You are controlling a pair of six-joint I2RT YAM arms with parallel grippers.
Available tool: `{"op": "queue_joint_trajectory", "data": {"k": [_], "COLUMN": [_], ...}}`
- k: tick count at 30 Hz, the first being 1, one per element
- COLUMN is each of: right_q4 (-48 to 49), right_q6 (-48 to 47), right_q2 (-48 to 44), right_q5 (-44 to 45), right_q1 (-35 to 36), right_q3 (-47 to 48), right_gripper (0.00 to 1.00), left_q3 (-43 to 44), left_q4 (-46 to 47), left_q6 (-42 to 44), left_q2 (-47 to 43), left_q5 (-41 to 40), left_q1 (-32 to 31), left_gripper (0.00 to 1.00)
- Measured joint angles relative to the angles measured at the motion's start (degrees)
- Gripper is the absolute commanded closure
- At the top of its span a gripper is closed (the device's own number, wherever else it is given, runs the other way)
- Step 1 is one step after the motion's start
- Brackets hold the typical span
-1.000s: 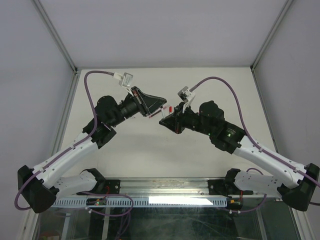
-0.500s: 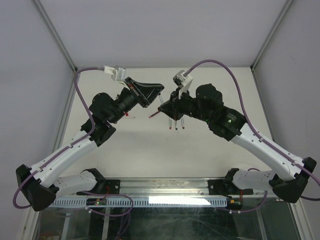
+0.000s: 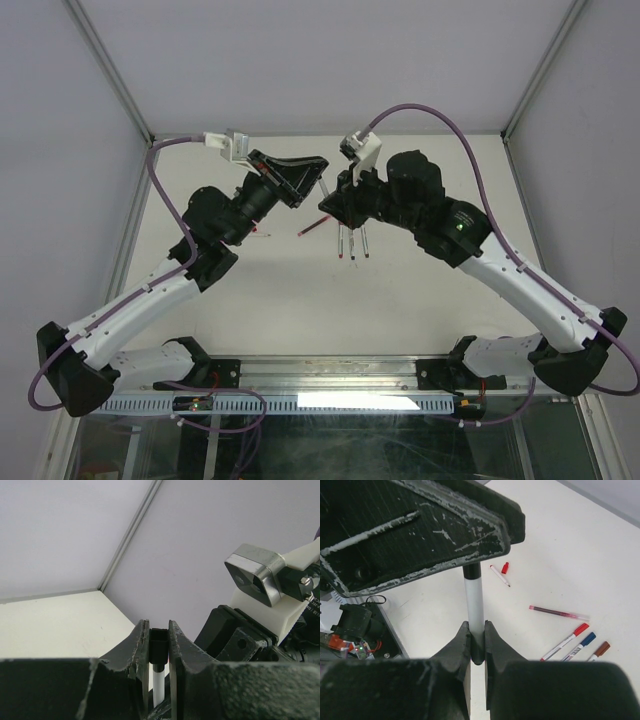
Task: Insert the pens into the pen caps
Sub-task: Insert the pen cap onto the pen.
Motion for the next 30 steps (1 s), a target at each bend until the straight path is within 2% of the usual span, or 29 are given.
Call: {"op": "queue_joint_trajectory", "data": {"k": [10, 19, 25, 30], "right_q4": [-1.05, -16.74, -13.09, -4.7], "right_q6": [-5.66, -8.76, -9.14, -7.72], "right_q2": [1.22, 6.34, 5.07, -0.61], "right_q5": [1.03, 0.07, -2.86, -4.68], "right_q1": [-0.24, -0.44, -0.5, -0.66], "right_q3": [2.36, 16.17, 12.79, 1.29], "right_gripper": [1.0, 1.0, 1.0, 1.0], "left_q3": [-1.36, -1.55, -2.51, -3.67], "left_q4": [4.02, 6.32, 5.16, 2.16], "left_q6": [0.04, -0.11, -0.13, -0.28], "left_q2": [0.57, 0.5, -1.77, -2.71], "left_q5": [-2.03, -3.04, -4.76, -4.22], "left_q1": [-0.55, -1.79, -2.43, -3.45], "left_gripper": [1.0, 1.0, 1.0, 1.0]}}
